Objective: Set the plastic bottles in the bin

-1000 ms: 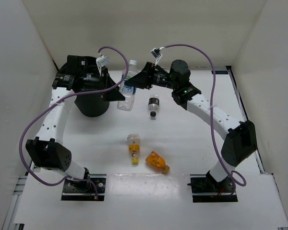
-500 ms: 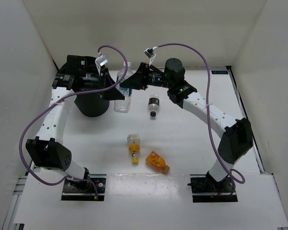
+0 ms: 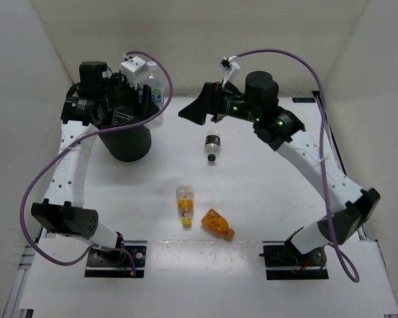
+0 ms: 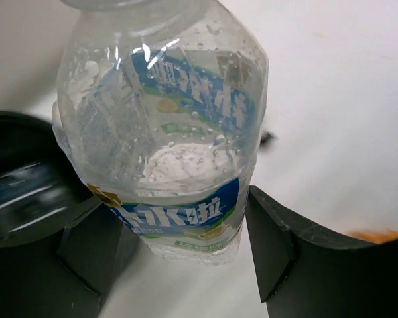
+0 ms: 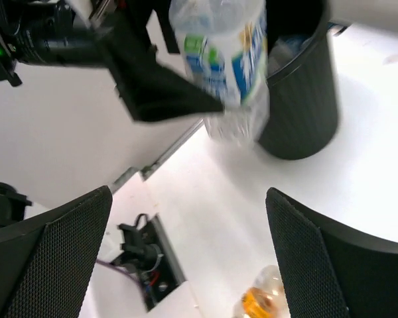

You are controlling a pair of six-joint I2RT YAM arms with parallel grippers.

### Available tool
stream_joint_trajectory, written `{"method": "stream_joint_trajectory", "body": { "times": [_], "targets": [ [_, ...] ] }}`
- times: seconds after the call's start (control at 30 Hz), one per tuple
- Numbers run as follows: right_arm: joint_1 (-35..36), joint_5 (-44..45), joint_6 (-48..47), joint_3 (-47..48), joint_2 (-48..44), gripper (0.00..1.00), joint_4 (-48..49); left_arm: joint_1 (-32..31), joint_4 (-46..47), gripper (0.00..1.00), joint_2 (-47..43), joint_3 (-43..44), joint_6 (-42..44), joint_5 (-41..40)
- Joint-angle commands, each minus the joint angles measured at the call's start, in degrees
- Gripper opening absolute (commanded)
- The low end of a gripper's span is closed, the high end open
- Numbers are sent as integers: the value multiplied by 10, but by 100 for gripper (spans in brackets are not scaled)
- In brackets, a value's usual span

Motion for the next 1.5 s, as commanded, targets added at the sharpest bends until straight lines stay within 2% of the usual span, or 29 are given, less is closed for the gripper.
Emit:
{"method": "stream_joint_trajectory", "body": {
  "times": [0.0,0.13,0.17,0.23,0.3,0.4,0.57,0.6,0.67,0.7,0.73,0.83,1.03,1.13,1.4,1.47],
  "targets": [
    [4,79,-71,19,-24,100,-106,-9,45,11,-27,55,17,-252],
    [31,146,-135,26,-17,100,-244,-9,78,11,-8,70,80,-429],
    [40,209,-152,16,-17,100,-268,-9,83,11,-1,70,116,-455],
    [75,261,-163,-16,-3,100,-328,-9,83,11,24,51,141,-522],
    [110,311,-169,-50,18,100,-358,7,83,11,53,29,147,-530],
    [151,337,-163,-84,35,100,-380,31,83,11,79,6,133,-491],
    [206,314,-158,-155,35,100,-358,44,83,11,90,-2,108,-441],
    [213,314,-158,-165,43,100,-358,49,83,14,96,-7,103,-441],
    [233,307,-158,-198,62,100,-353,49,83,24,96,-7,103,-449],
    [240,300,-158,-207,70,100,-353,49,83,33,102,-13,103,-454],
    [246,300,-153,-214,78,100,-353,49,83,57,102,-13,103,-460],
    [259,307,-138,-222,119,100,-358,49,83,100,95,-18,89,-479],
    [265,282,-132,-234,147,100,-341,49,83,100,47,-31,63,-484],
    [265,268,-138,-240,162,100,-341,49,83,100,15,-44,58,-462],
    [265,263,-132,-253,174,97,-353,38,83,100,-36,-66,58,-433],
    [265,277,-120,-253,174,100,-369,38,83,100,-43,-78,58,-428]
  ]
}}
